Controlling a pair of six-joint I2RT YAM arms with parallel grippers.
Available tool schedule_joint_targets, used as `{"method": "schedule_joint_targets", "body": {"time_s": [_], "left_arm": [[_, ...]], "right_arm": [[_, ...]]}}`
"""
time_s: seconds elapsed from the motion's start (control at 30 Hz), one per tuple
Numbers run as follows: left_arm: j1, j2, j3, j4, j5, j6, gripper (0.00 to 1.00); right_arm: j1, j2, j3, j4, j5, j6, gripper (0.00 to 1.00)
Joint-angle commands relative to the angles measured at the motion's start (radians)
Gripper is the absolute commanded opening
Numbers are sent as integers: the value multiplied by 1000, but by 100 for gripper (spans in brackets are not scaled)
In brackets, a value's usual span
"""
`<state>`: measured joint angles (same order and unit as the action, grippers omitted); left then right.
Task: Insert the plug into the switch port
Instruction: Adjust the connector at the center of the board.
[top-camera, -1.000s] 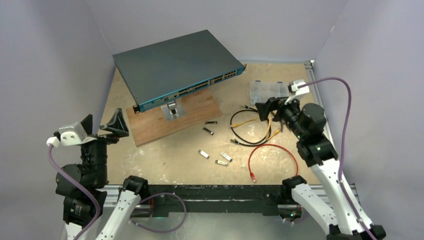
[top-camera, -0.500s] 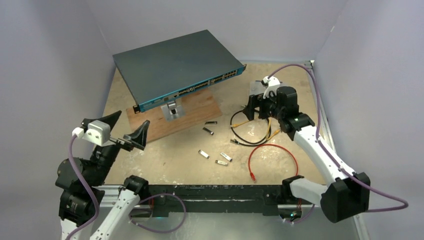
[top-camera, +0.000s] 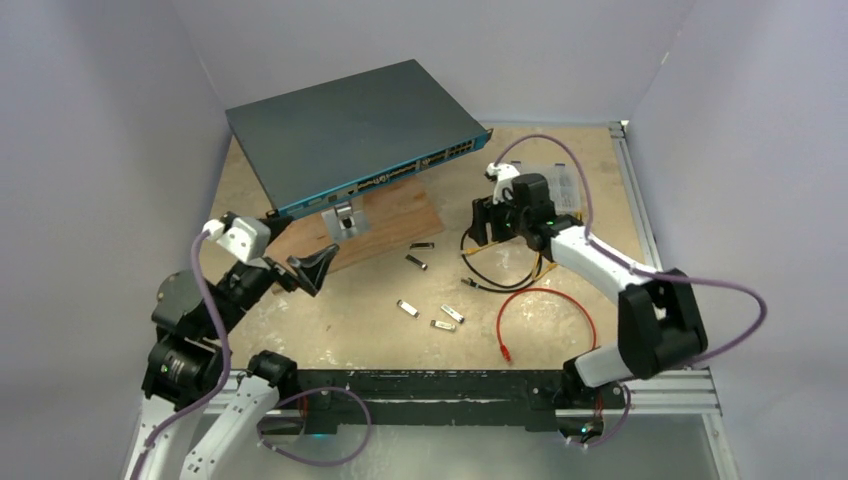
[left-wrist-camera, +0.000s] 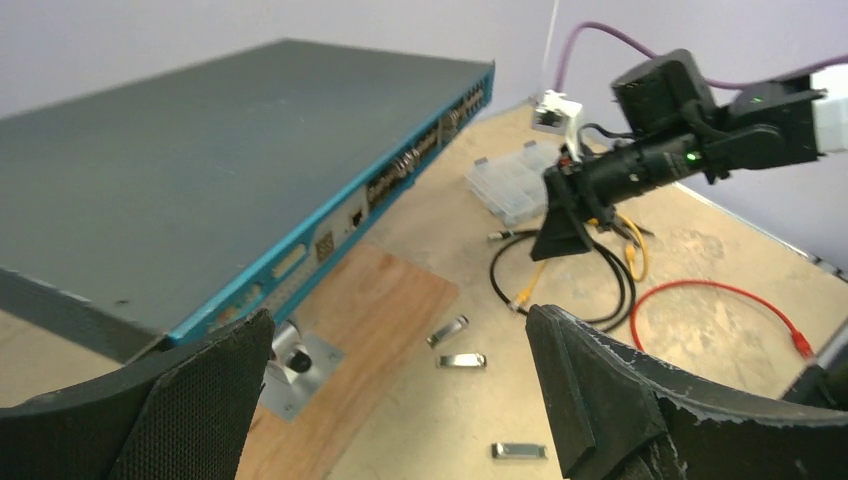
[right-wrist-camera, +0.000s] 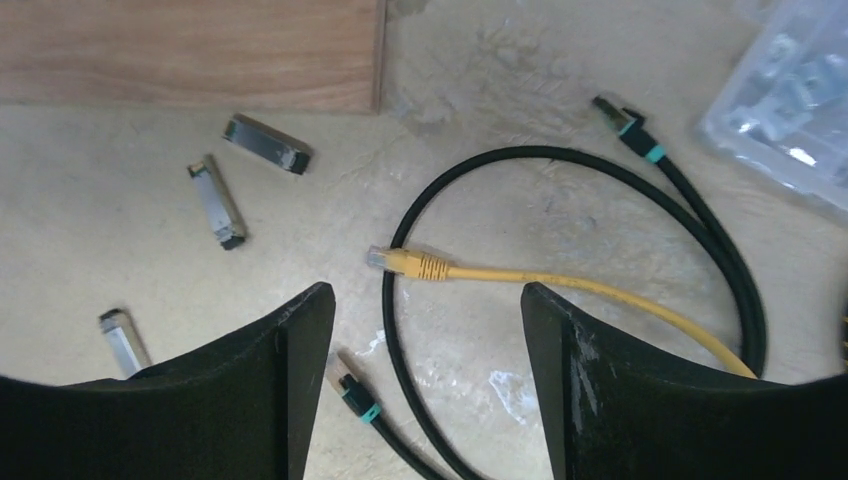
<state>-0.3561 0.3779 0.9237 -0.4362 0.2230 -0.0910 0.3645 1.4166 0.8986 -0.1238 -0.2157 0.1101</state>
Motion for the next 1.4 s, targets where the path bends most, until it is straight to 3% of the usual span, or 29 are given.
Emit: {"method": "schedule_joint_targets", "body": {"time_s": [0.0,0.2,0.53,0.73,1.13,1.37], "left_arm": [[-4,53,-12,70,90,-53,99],[-4,92,33,23,29,-31,99],[-4,130,33,36,22,-27,99],[-4,134,30,31,19,-21,99],[-4,136,25,25,10,-20,99],[-4,141,35,19,13,-21,99]], "right_arm": [[65,99,81,-5,111,-80,70],[145,195,136,-89,272,-196,64],[148,215,91,-27,246,-260,57],[148,247,90,-34,159,-243,56],[52,215,63,-20,214,-132,56],[16,107,45,-12,382,-60,54]]}}
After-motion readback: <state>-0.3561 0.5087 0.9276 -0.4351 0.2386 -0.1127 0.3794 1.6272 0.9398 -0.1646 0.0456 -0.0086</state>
